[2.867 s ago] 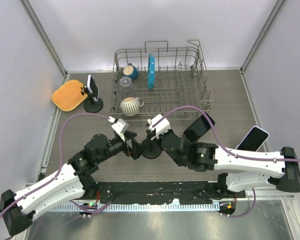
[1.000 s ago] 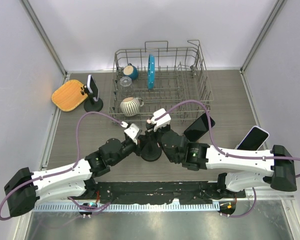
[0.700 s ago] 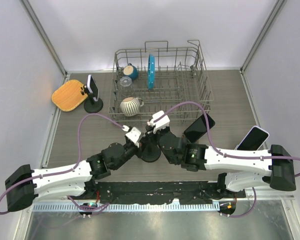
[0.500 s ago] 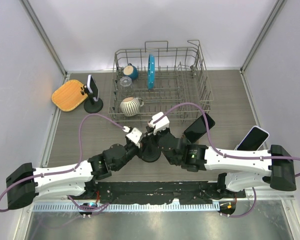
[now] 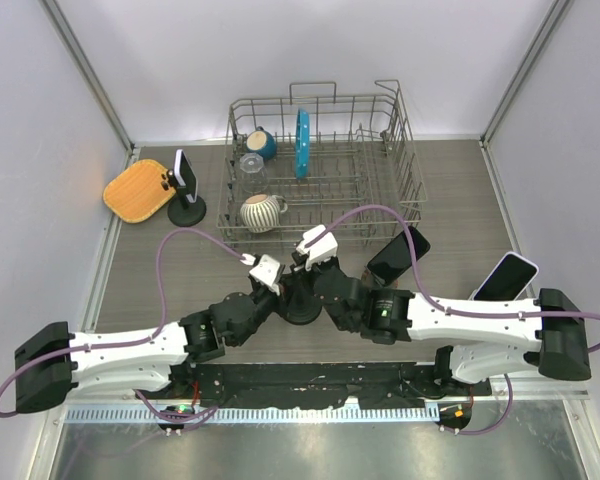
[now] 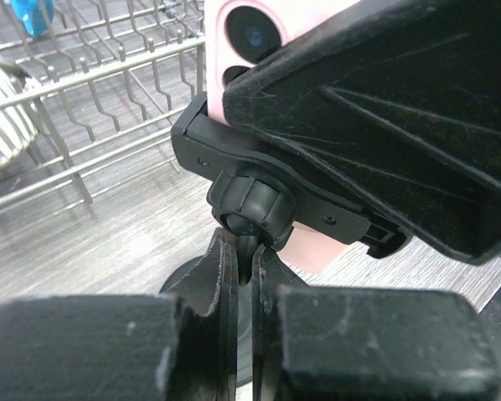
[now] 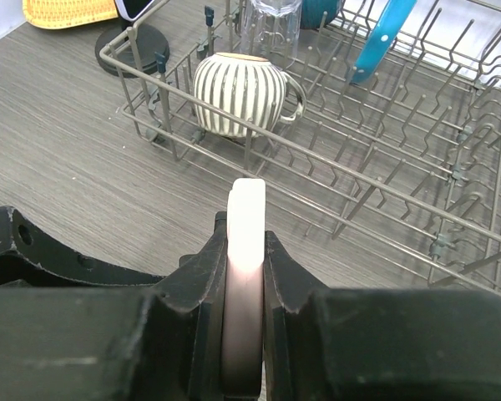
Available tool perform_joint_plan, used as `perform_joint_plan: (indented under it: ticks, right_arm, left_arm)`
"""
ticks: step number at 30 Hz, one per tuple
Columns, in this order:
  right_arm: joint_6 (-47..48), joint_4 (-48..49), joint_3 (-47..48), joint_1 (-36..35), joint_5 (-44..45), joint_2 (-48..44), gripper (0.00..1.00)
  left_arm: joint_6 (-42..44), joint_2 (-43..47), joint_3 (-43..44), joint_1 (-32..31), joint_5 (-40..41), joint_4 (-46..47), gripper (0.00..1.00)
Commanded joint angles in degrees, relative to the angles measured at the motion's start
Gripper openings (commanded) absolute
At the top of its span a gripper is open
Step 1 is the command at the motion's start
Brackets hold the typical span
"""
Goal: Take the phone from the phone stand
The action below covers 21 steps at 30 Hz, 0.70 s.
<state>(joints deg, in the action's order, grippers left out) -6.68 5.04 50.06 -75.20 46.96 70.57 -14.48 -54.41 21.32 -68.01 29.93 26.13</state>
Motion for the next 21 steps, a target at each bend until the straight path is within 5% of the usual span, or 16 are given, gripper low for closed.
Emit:
perform_joint_plan:
  ticks: [1,9,14,16,21]
  right_arm:
    - [-1.8,-6.5,1.4,-2.8,6.4,1.2,0.01]
    - [-4.3,-10.1,-0.3,-3.1,10.1,0.3,0.01]
    - [-2.5,-9.3,-0.8,-3.1,9.0,-1.2,0.01]
    - [-1.6,-8.5,-1.0,-3.1,7.9,-1.7,0.01]
    - [-0.1,-8.0,-0.2,-3.2,4.4,-1.5,0.01]
  left_arm:
    - [-11.8,0.8,0.4,1.5,20.2,-6.1,0.00]
    - [-17.6,2.3,0.9,1.6,24.1,-13.9,0.00]
    - [-8.6,2.9,-2.0,1.7,14.8,-5.2,0.02]
    - [-5.0,3.2,-2.8,1.7,7.6,-0.8,0.28]
    - [1.7,3.7,-0.8,1.7,-1.5,-1.9,0.56]
